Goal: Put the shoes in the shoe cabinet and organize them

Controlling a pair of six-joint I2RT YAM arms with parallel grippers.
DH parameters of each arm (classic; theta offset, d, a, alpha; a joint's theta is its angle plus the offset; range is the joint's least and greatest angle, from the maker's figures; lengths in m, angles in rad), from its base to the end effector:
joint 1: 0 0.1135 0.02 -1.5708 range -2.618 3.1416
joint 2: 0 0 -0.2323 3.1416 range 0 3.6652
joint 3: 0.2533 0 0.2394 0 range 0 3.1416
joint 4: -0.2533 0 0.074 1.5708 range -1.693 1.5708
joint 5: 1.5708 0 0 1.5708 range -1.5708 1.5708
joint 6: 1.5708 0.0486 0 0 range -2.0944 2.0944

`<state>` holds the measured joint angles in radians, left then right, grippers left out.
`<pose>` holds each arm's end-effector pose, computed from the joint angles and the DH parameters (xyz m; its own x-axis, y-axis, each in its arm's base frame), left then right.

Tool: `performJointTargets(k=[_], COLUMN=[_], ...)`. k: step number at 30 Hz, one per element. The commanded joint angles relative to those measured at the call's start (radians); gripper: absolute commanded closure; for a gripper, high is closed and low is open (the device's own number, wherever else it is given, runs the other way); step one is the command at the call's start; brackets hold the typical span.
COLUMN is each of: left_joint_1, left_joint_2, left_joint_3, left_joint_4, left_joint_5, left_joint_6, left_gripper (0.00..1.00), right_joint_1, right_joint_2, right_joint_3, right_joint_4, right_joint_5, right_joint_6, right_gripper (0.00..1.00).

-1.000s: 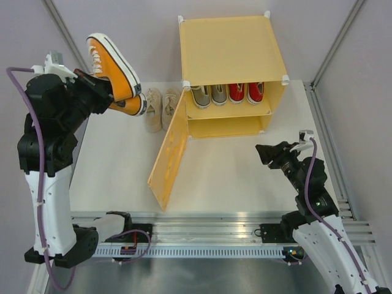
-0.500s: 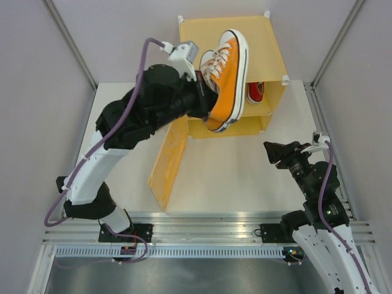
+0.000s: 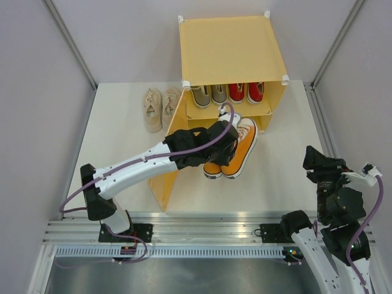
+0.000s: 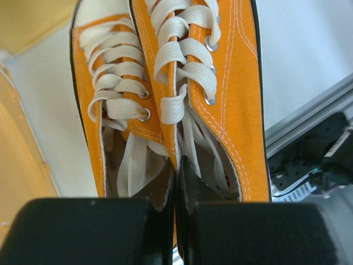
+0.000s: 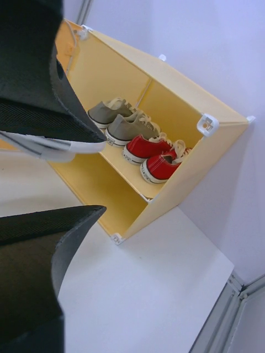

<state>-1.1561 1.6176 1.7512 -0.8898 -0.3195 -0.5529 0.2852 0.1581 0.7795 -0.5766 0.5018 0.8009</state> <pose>0.1509 -0.3050 0.3534 -0.6432 0.2237 -0.7322 0.5159 0.8333 -0.1986 0.0647 -0.0054 0.3390 0.1839 0.7099 -0.6799 0.1184 0.6706 0.7323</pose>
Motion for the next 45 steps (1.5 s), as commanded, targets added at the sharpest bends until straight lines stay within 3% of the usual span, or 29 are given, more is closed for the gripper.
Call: performJointTargets(k=[1, 8, 15, 17, 23, 25, 31, 32, 34, 38, 41, 45], left_joint_1=[-0.037, -0.048, -0.082, -0.1, -0.123, -0.126, -0.162, -0.165, -0.171, -0.183, -0.183, -0.183], left_joint_2=[-0.025, 0.093, 0.211, 0.245, 0.243, 0.231, 0.211, 0.217, 0.231, 0.206, 0.15, 0.035], left_joint_3=[-0.005, -0.103, -0.139, -0.128, -0.176, -0.202, -0.199, -0.19, -0.191, -0.239, -0.289, -0.311], left_joint_4=[0.218, 0.25, 0.25, 0.338, 0.345, 0.396, 0.446, 0.446, 0.446, 0.446, 0.431, 0.327], left_joint_5=[-0.018, -0.023, -0.023, -0.017, 0.005, 0.098, 0.145, 0.158, 0.183, 0.18, 0.142, 0.019], left_joint_6=[-0.022, -0.113, -0.113, -0.227, -0.236, -0.261, -0.255, -0.248, -0.249, -0.239, -0.219, -0.177], left_gripper=[0.98, 0.98, 0.98, 0.98, 0.98, 0.98, 0.98, 0.83, 0.74, 0.36, 0.27, 0.23], right_joint_1=[0.002, 0.002, 0.0, 0.002, 0.002, 0.002, 0.002, 0.002, 0.002, 0.002, 0.002, 0.003], right_joint_2=[0.023, 0.029, 0.015, 0.017, 0.009, 0.006, 0.0, 0.0, -0.002, -0.002, 0.001, 0.017], right_joint_3=[0.03, 0.006, -0.008, -0.009, -0.04, -0.049, -0.072, -0.072, -0.072, -0.074, -0.079, -0.094], right_joint_4=[-0.055, -0.058, -0.068, -0.066, -0.068, -0.068, -0.066, -0.065, -0.066, -0.066, -0.063, -0.052], right_joint_5=[0.055, 0.035, 0.037, 0.035, 0.032, 0.03, 0.029, 0.029, 0.034, 0.038, 0.031, -0.026], right_joint_6=[0.02, 0.0, -0.031, -0.042, -0.034, -0.029, -0.017, -0.019, -0.019, -0.02, -0.022, -0.031], right_gripper=[0.46, 0.45, 0.44, 0.44, 0.44, 0.44, 0.44, 0.44, 0.44, 0.44, 0.44, 0.44])
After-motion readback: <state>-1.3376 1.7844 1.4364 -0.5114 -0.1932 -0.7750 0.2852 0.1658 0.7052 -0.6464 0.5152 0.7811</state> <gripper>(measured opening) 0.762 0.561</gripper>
